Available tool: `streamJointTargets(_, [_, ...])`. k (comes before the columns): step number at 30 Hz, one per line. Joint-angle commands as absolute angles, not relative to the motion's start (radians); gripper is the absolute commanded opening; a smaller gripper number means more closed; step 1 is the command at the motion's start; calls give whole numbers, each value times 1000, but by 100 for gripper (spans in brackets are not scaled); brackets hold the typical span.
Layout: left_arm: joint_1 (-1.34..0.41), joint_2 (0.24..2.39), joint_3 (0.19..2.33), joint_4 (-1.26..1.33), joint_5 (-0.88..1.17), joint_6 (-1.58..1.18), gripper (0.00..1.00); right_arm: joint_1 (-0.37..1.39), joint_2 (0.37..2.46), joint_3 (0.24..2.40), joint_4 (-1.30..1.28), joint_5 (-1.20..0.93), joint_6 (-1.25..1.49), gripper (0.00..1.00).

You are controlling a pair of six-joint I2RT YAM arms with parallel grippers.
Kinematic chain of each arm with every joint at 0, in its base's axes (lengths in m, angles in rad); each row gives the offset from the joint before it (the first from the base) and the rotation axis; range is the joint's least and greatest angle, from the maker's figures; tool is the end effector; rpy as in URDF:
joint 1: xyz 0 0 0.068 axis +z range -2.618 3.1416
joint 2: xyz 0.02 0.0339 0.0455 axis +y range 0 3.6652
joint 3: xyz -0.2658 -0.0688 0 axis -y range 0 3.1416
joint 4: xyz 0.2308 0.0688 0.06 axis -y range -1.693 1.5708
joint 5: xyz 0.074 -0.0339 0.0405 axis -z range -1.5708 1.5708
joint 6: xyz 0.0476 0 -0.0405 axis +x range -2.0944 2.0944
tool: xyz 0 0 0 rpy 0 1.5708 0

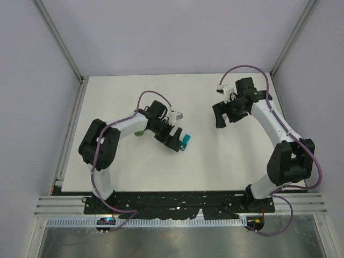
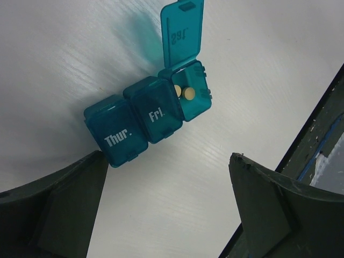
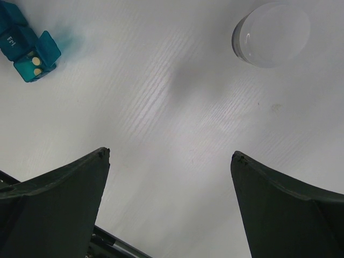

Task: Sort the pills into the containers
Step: Close the pill container at the center of the board.

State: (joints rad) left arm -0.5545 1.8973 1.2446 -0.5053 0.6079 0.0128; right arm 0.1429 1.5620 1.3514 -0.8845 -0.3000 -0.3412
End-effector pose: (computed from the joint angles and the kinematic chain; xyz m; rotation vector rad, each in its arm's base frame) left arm 0.3006 -0.2181 0.1692 0.9412 2.5846 -0.9833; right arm 0.3055 0.0582 0.2835 -0.7216 2.5220 0.3313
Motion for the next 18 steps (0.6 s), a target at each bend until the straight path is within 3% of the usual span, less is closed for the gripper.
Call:
streamJointTargets(1, [-571, 1832, 1212, -477, 661, 49, 98, 146, 1535, 1342, -853, -316, -333, 98])
streamJointTargets(9, [-632, 1792, 1187, -503, 672, 132, 99, 146, 1534, 1333, -847, -328, -331, 97])
streamJointTargets(18, [-652, 1724, 1172, -529, 503, 236, 99, 146, 1532, 1333, -848, -351, -333, 98])
